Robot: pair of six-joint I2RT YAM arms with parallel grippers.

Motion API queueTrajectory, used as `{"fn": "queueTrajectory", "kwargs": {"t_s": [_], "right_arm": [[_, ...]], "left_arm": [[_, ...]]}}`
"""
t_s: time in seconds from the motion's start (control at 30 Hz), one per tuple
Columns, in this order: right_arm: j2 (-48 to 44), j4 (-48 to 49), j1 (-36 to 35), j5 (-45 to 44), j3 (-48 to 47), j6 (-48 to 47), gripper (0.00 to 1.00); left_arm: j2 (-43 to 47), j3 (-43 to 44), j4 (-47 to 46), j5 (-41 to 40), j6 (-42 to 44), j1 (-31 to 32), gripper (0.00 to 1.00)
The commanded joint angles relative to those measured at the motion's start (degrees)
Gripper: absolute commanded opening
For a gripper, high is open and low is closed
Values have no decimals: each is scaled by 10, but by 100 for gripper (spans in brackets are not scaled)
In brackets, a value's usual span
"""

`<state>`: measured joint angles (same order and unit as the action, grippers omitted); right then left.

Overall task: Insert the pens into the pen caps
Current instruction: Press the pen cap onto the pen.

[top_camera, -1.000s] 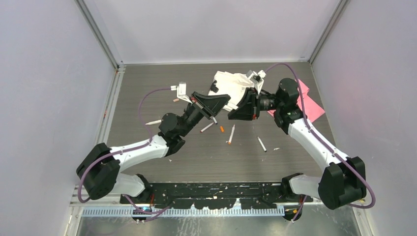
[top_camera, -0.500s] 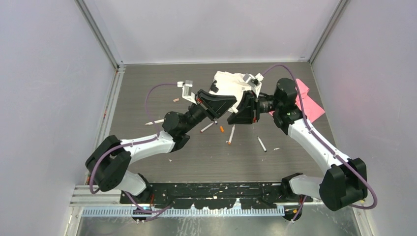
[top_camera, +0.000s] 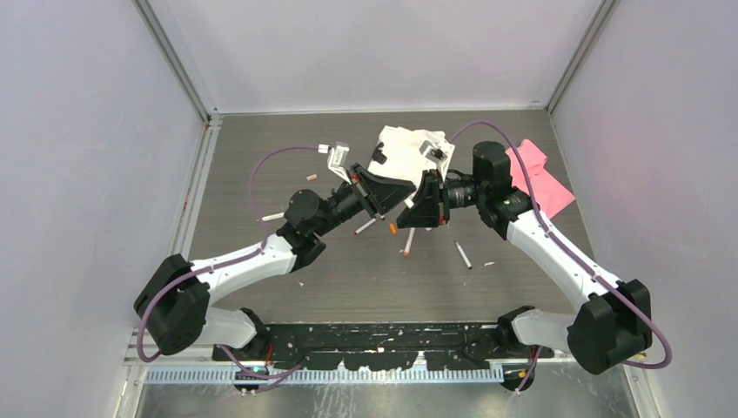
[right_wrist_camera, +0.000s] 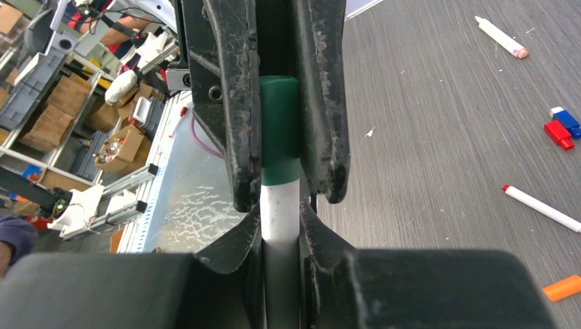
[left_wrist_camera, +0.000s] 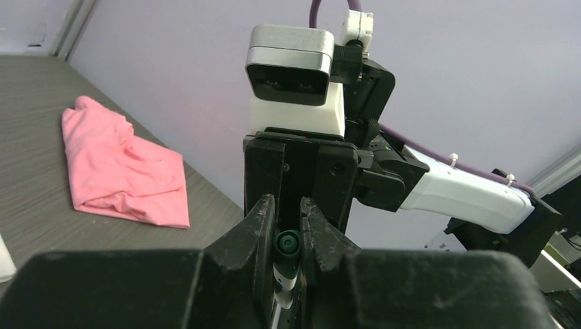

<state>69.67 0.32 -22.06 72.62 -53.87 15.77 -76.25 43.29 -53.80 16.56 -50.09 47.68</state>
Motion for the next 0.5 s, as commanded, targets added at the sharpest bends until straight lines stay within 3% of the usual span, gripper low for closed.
{"fn": "queueTrajectory", "kwargs": {"t_s": [0.0, 0.13, 0.3, 0.47], "right_arm": [[-3, 78, 7, -102, -37, -35, 1], [4, 73, 7, -95, -28, -42, 1], [17, 82, 6, -88, -18, -42, 1], [27, 91, 7, -81, -10, -42, 1]], "left_arm": [[-11, -11, 135, 109, -22, 26, 20], [9, -1, 133, 77, -34, 8, 34], [64, -3, 157, 51, -19, -17, 59], [125, -33, 167, 71, -1, -56, 68]]}}
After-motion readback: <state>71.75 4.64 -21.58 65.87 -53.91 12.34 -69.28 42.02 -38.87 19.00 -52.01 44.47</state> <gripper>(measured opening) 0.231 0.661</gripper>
